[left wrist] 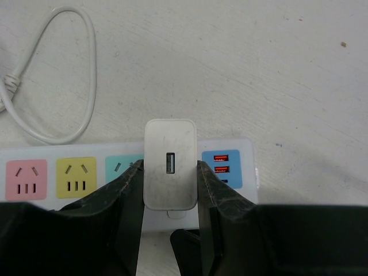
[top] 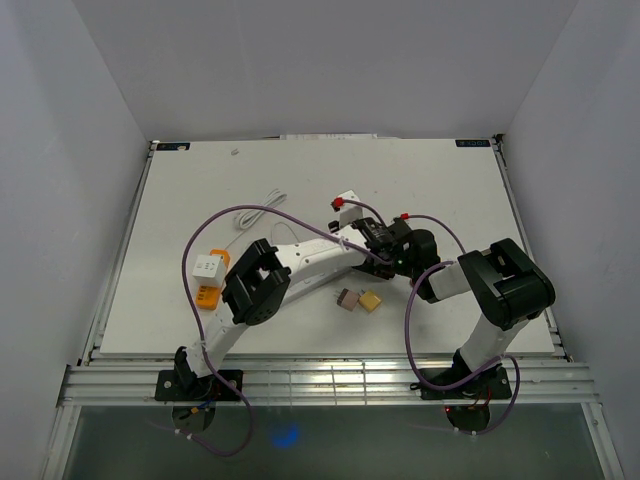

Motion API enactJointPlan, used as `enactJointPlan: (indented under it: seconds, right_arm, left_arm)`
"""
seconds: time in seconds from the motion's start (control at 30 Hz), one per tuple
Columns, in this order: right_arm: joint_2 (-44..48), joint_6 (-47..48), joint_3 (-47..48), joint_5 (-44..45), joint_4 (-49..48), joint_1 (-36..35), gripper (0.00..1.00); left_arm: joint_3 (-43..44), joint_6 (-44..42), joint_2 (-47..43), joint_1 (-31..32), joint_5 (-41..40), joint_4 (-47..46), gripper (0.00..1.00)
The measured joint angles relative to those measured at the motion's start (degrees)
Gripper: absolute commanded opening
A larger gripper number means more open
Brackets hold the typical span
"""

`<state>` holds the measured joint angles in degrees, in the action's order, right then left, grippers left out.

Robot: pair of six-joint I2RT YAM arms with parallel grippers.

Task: Insert the plug
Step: Insert the plug into the socket.

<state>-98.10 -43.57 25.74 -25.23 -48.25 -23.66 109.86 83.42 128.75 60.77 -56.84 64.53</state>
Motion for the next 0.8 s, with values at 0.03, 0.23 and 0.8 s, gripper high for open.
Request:
enactJointPlan:
  seconds: [0.03,0.23,0.8]
  right_arm:
    - [0.0,-0.02,0.0,0.0,0.0,0.0,0.24]
    - [0.0,-0.09,0.0,0.0,0.0,0.0,0.24]
    - [0.0,-0.28,0.0,0.0,0.02,-0.04,0.24]
  left_arm:
    - [-0.22,0.0,-0.04,0.15,-0.31,-0.17,0.0]
    - [-1.36,-0.17,0.26,1.46,-0.76,-0.98,0.0]
    - [-4.79,-3.41,-2.75,-1.62,4.74,-5.81,0.0]
